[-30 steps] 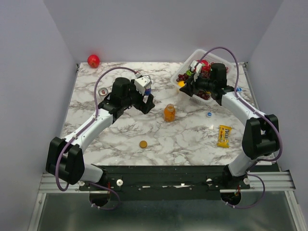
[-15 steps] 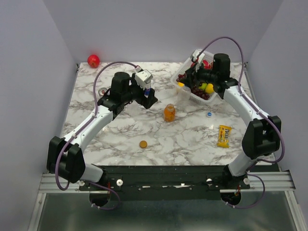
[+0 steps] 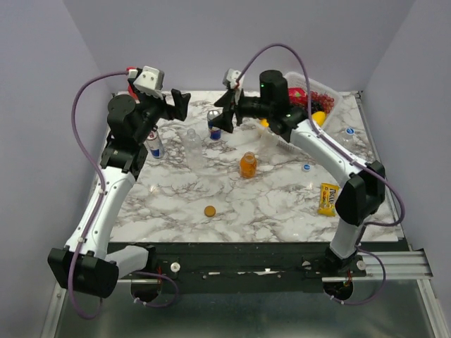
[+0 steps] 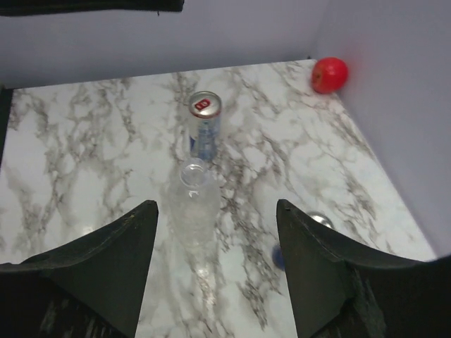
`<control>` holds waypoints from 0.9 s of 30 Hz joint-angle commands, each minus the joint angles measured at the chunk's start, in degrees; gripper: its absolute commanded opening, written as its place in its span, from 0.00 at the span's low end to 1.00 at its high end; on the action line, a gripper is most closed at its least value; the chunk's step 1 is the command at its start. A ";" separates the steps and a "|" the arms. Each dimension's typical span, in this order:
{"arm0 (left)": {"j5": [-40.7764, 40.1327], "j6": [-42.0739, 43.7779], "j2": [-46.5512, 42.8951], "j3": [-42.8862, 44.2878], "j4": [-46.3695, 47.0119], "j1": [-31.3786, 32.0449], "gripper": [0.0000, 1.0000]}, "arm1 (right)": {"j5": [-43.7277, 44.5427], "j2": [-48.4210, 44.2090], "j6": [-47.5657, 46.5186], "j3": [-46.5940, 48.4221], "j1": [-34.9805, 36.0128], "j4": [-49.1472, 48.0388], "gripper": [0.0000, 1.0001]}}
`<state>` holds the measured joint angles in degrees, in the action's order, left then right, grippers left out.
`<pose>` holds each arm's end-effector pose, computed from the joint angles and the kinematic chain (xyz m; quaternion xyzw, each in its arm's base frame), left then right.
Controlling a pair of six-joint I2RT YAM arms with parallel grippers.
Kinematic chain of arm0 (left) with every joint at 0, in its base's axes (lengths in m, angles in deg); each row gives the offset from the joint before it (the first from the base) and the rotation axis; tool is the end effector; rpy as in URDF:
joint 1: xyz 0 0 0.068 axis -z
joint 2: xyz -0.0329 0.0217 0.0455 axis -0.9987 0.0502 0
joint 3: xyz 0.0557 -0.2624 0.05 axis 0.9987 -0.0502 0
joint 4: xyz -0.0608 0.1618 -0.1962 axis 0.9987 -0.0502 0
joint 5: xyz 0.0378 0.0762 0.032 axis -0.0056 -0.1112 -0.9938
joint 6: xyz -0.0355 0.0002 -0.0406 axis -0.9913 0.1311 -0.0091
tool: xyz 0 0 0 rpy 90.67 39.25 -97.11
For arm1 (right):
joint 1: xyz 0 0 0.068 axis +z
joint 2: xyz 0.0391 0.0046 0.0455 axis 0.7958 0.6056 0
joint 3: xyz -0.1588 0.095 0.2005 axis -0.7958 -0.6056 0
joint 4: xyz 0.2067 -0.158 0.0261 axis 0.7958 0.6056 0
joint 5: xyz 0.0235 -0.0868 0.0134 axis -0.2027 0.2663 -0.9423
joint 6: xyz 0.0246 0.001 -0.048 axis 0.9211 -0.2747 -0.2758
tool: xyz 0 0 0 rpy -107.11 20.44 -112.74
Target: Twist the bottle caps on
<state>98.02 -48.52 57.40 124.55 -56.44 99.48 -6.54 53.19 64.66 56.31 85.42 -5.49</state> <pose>0.2652 -0.0661 0.4369 0.1293 0.6682 -0.1790 0.7104 0.3457 0.2497 0.3917 -0.4982 0.5686 0.3569 0.5487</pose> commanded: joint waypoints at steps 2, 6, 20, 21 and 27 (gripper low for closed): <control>-7.34 -1.48 -7.22 -5.34 -3.46 0.03 0.99 | -1.31 6.63 4.43 3.42 4.92 -3.95 0.76; -6.30 0.28 -10.48 -8.25 -6.02 1.18 0.99 | 1.15 11.81 5.83 5.62 7.56 -5.71 0.76; -3.31 -1.40 -9.25 -6.76 -9.45 -1.55 0.99 | 3.35 22.19 7.60 10.81 9.41 -11.69 0.75; -3.22 -1.22 -9.25 -6.67 -9.62 -1.55 0.99 | 3.96 22.81 7.77 10.64 9.50 -11.95 0.74; -2.34 -1.13 -9.25 -7.11 -9.63 -1.55 0.99 | 6.69 24.13 8.12 10.20 9.41 -13.80 0.59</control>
<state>93.94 -49.57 48.35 116.33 -65.47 98.32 -2.98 75.77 71.96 65.27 94.55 -15.77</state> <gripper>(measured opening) 0.985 0.652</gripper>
